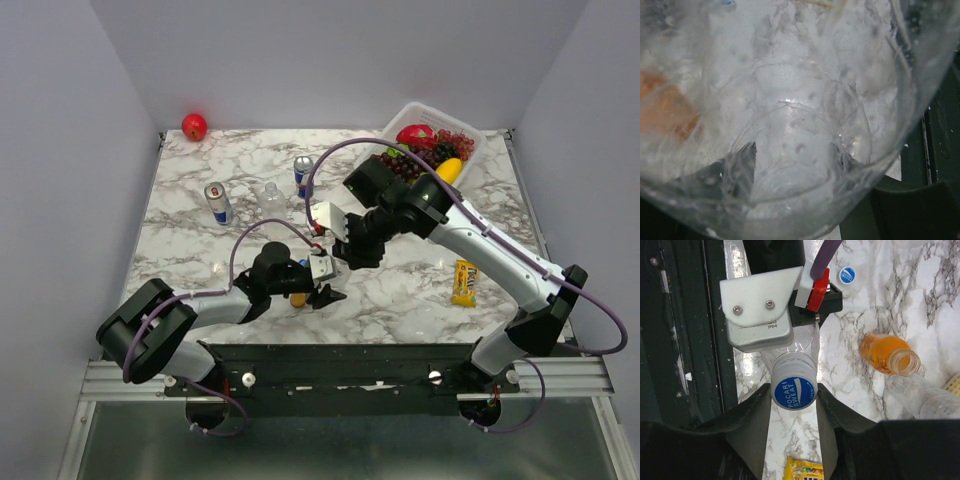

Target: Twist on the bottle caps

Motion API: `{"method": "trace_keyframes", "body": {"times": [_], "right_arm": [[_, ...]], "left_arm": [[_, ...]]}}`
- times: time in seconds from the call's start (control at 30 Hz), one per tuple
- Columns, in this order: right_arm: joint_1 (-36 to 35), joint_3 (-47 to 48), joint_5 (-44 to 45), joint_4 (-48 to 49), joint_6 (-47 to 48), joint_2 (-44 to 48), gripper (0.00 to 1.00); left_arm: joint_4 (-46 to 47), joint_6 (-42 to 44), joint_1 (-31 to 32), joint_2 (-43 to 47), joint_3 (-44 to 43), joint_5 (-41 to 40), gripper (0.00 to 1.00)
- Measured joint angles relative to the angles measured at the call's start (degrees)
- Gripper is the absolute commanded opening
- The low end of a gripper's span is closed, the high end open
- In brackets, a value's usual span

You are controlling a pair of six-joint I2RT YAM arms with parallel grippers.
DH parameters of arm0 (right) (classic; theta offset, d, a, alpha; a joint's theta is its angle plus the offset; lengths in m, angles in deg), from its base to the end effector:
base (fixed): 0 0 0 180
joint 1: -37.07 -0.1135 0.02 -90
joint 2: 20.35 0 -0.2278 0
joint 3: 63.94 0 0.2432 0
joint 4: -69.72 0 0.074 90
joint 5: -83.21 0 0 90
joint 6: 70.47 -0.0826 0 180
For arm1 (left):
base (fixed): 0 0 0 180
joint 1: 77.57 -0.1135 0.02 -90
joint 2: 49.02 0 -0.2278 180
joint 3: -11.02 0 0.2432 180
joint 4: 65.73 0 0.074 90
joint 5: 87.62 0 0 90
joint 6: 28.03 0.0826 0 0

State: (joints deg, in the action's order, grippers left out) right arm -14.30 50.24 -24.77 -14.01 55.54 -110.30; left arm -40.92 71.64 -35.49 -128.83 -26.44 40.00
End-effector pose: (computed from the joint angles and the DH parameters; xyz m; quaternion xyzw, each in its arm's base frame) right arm 0.1792 0.2651 0.3097 -0.6880 0.6607 0.1841 0.2373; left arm 0.1832 -0.2334 0.1319 0.5047 0.6039 -0.4059 0.4647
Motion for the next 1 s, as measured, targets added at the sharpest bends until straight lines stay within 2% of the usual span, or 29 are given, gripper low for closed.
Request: {"method": "trace_keyframes", "body": {"times": [0.23, 0.33, 0.43, 0.53, 0.67, 0.8, 1.0], "right_arm": [[-0.02, 0.50, 0.61, -1.40, -0.42, -1.68, 0.61], [-0.02, 1.31, 0.98, -2.40, -0.63, -1.84, 0.75], [0.00, 1.25, 2.43, -3.56, -0.96, -1.27, 1.00], [0.83, -1.31, 3.93, -3.17, -1.05, 2.10, 1.00], [2.45, -7.17, 4.63, 0.81, -1.07, 11.52, 1.00], [3.50, -9.38, -0.26, 8.35, 0.70, 17.70, 1.00], [3.41, -9.29, -9.88, 13.07, 6.99, 14.67, 1.00]], "left_arm": [[0.68, 0.37, 0.00, 0.42, 0.00, 0.00, 0.00], [0.68, 0.37, 0.00, 0.42, 0.00, 0.02, 0.00], [0.63, 0.37, 0.00, 0.42, 0.00, 0.02, 0.00], [0.50, 0.42, 0.00, 0.42, 0.00, 0.11, 0.00], [-0.20, 1.16, 0.00, 0.42, 0.00, 0.70, 0.00], [-1.16, 1.73, 0.00, 0.39, -0.04, 1.11, 0.00], [-2.73, 2.25, 0.00, 0.26, -0.81, 2.32, 0.00]]}}
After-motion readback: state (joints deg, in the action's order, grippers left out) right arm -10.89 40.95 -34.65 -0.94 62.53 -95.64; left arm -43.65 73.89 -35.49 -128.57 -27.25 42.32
